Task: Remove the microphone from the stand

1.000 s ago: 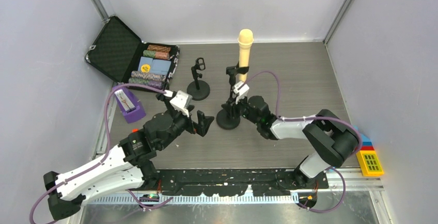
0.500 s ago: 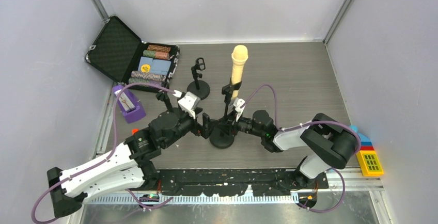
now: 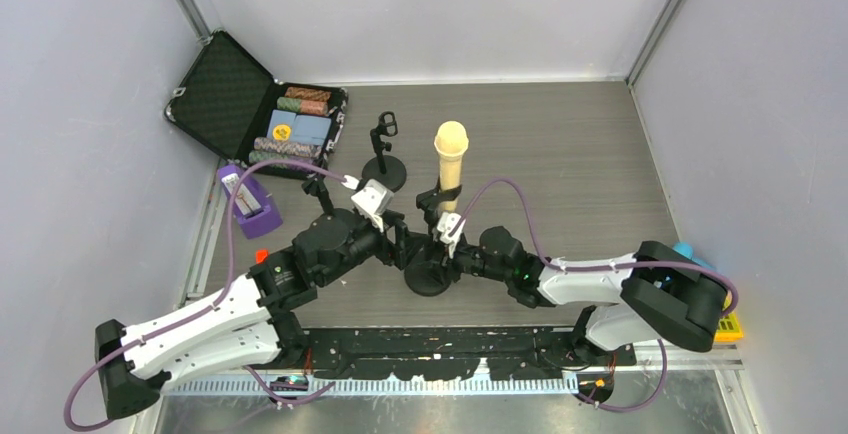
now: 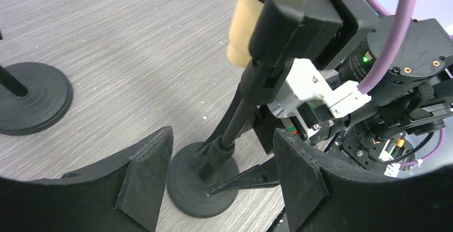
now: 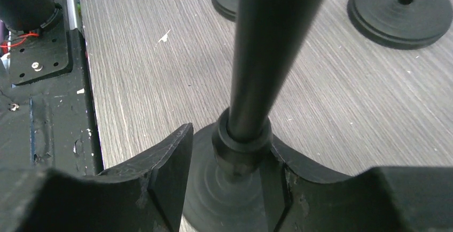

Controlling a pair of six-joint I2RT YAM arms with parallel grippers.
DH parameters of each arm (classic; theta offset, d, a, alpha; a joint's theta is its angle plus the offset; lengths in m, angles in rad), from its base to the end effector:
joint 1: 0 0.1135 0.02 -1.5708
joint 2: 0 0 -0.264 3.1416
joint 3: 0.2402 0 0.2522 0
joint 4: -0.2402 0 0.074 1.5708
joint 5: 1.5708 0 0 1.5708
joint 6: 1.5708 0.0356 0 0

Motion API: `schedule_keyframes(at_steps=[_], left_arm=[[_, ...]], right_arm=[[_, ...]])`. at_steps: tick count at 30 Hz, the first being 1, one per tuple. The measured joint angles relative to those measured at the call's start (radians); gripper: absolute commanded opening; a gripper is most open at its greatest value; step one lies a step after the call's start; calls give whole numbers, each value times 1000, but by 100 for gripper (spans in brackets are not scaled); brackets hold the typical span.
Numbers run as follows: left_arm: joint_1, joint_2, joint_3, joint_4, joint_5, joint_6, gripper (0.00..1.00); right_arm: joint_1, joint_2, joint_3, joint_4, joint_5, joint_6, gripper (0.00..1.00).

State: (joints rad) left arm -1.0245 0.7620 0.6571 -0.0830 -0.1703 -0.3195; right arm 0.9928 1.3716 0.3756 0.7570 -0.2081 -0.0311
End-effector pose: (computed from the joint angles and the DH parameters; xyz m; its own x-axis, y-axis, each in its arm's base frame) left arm 0.1018 -0.1559 0.3094 -0.3295 -0.0540 -0.9426 0.6869 0.6713 -0.2785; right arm 0.1343 0.2193 0.1735 -0.1004 -0.2096 -0.9726 -0.9327 0.3601 0.0187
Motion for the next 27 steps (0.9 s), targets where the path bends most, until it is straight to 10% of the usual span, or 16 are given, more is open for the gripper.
schedule_keyframes(at_steps=[14, 27], left_arm=[[0, 99, -51, 141, 52, -21, 61], [4, 173, -86, 301, 85, 26, 7]], right_arm=[[6, -170, -115, -17, 78, 96, 54], [7, -389, -175, -26, 129, 253, 50]])
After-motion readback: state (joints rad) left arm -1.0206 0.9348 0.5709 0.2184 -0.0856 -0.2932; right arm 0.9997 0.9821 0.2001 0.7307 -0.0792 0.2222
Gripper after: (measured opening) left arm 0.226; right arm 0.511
